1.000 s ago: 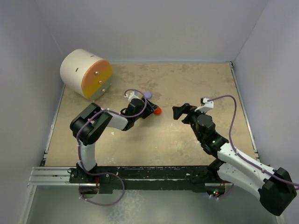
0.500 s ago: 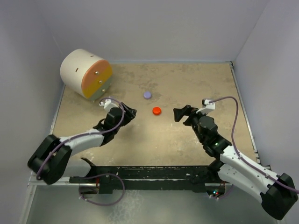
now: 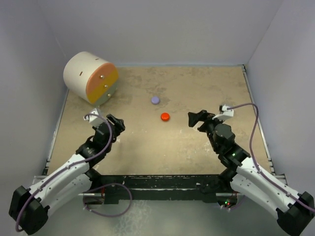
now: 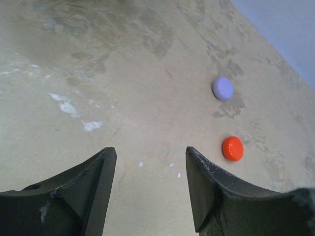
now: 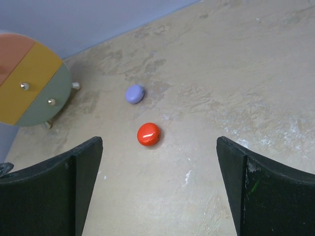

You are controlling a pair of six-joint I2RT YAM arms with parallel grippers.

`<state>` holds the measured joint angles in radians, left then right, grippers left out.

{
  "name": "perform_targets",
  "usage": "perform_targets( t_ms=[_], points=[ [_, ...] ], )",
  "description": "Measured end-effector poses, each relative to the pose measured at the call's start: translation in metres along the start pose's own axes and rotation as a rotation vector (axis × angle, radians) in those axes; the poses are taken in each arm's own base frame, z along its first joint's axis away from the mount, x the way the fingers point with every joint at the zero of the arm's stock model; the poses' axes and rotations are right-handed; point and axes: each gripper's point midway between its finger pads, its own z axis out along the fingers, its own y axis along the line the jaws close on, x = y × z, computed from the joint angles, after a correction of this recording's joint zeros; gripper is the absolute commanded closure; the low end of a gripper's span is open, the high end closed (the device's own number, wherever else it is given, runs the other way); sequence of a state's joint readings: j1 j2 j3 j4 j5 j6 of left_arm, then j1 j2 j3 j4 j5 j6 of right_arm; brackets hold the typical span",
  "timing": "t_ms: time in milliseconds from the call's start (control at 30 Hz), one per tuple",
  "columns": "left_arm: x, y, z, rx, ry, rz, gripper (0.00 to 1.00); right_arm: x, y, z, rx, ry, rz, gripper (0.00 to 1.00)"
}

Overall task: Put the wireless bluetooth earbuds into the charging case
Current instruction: Reset both arms

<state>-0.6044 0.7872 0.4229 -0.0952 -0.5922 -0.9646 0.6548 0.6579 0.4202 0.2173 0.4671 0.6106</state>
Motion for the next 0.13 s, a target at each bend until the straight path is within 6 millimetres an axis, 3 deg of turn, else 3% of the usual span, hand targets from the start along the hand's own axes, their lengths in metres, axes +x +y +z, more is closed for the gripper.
perform_targets(
  t_ms=[133],
  points=[
    [-0.009,0.018,-0.012,-0.035,-0.037,0.02,0.42,-0.014,-0.002,-0.002,0.032,-0.025,-0.008,0.0]
  ],
)
